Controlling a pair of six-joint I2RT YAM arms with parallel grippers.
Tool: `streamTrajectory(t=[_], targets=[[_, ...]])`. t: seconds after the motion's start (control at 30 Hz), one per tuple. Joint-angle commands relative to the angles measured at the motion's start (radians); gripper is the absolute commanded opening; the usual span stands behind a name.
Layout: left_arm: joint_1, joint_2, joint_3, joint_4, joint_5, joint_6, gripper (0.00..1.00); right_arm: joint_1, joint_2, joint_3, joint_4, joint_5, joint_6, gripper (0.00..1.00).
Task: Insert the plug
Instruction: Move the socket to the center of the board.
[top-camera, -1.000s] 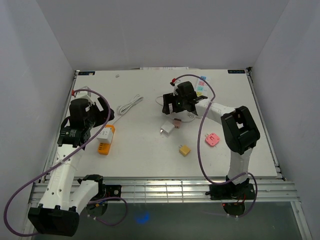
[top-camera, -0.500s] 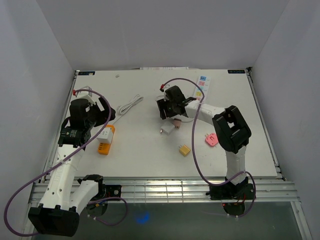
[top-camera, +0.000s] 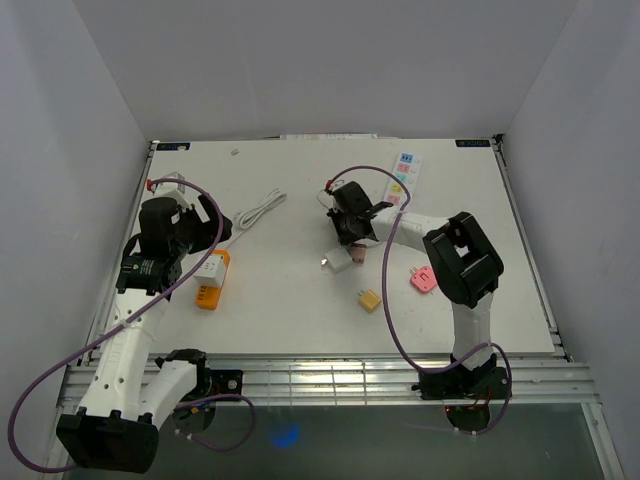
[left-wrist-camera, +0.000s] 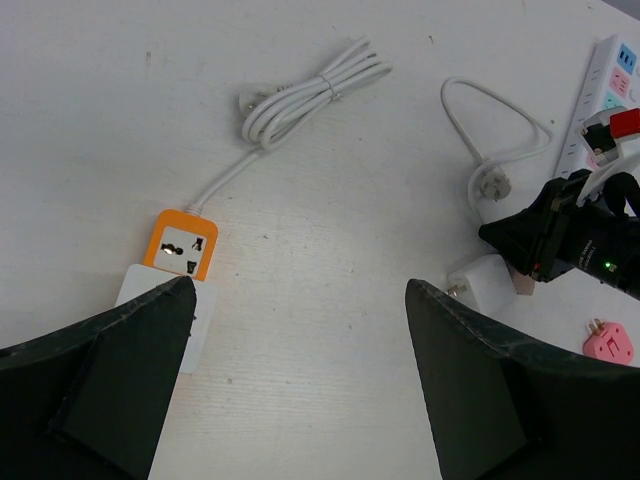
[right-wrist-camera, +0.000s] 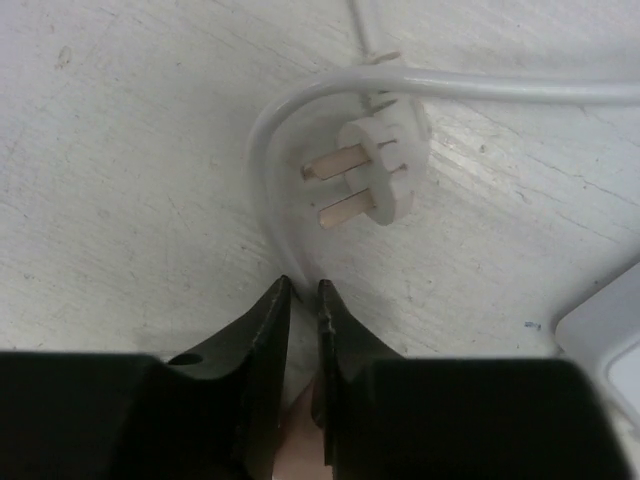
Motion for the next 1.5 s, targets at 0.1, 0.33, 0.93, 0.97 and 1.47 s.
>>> streamTrajectory(t=[0.1,0.33,0.93,0.97,1.47], targets=[[-0.003,-0.021,-0.008,0.019,0.01,0.012,0.97,0.011,0.007,0.027,-0.017,-0.094,-0.019,0.08],[-0.003,-0.018,-0.008,0.017,0.011,0.012,0.97,0.13,-0.019,0.052,-0.005,-0.201,-0.003,0.08],[-0.003,-0.006,-0.009,0.019,0.015,0.01,0.97,0.273,-0.079,0.187,-0.065,-0.198,0.021,0.73],[-0.003,-0.004,-0.008,0.017,0.018,0.012,0.97,0.261,-0.093,0.178,-0.063,-0.197,0.019,0.79],[-0.003,0.008,-0.009,0.025,0.053,0.018,0.97,0.225,-0.488,-0.207,-0.059,-0.091,-0.03,0.98]])
